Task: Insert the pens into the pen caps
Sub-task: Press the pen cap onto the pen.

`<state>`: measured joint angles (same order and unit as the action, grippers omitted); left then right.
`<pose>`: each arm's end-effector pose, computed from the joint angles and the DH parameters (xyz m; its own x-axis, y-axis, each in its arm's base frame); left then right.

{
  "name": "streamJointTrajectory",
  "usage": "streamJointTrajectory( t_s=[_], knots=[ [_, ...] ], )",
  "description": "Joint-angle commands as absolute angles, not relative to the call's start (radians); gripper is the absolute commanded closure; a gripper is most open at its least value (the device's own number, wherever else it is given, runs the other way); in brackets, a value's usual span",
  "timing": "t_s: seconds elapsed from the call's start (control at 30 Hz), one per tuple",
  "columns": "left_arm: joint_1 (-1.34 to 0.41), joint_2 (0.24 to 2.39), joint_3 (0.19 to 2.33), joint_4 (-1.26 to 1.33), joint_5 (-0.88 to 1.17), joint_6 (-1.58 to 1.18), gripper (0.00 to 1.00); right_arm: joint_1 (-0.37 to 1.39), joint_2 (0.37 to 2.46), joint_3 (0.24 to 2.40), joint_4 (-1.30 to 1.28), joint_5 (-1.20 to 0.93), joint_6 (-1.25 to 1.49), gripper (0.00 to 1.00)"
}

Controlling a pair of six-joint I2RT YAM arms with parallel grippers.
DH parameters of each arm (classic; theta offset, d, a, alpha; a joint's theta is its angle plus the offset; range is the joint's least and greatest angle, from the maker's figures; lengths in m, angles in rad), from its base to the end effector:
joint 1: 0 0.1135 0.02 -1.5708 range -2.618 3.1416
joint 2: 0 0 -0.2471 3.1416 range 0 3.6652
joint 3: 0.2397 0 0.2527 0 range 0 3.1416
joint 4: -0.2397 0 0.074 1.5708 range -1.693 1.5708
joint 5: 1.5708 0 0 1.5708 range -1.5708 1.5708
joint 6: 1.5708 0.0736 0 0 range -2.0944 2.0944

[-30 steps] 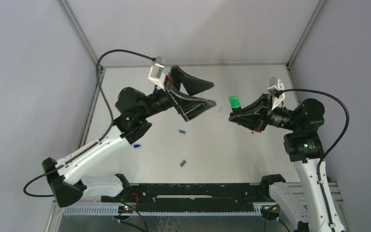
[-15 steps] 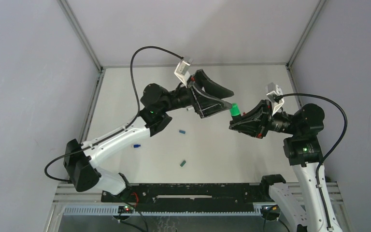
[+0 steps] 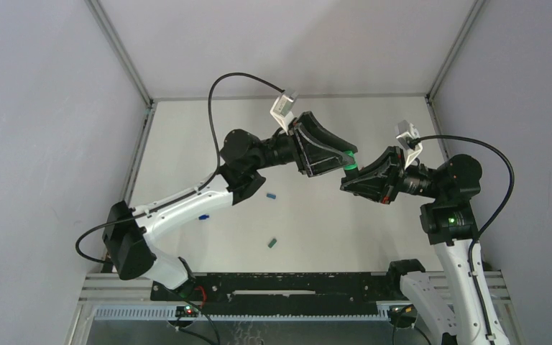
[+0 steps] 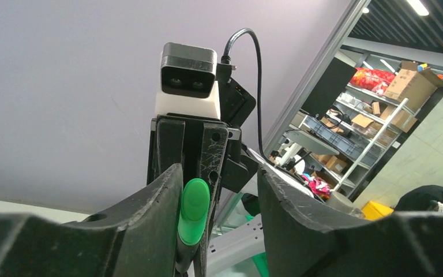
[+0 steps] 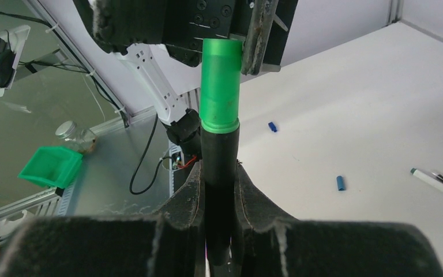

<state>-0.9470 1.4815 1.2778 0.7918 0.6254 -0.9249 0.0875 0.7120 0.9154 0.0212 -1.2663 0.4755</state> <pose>0.1763 -0.3188 0.4429 -0.5576 -0.3335 -0.7601 0.8261 -0.3125 -0.4689 0.1482 0.0835 0.4047 -0.2389 0.1168 -0.9640 -0.9486 0.1844 0.2574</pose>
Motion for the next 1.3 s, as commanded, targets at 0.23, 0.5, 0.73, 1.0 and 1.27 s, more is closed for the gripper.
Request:
streamJointTrajectory(
  t_s=[0.23,0.5,0.73,1.0,1.27],
  knots=[
    [-0.973,1.486,1.301,0.839,0.603,-0.942,0.66,0.088,0.715,0.914,0.078,-1.249,0.529,1.0],
    [-1.003,1.48,1.296,0.758,0.588,-0.896,0.93,0.078,0.719,0.914,0.124,-1.227,0.577,1.0],
    [-1.043,1.47,1.312,0.546,0.591,-0.768,1.0,0.066,0.759,0.97,0.163,-1.206,0.615,1.0],
    [-1.07,1.549,1.422,0.239,0.683,-0.705,1.0,0.085,0.879,1.294,-0.11,-1.038,0.323,1.0],
    [-1.097,1.66,1.561,0.129,0.829,-0.732,1.0,0.087,1.022,1.409,0.318,-1.138,0.746,1.0]
  ],
)
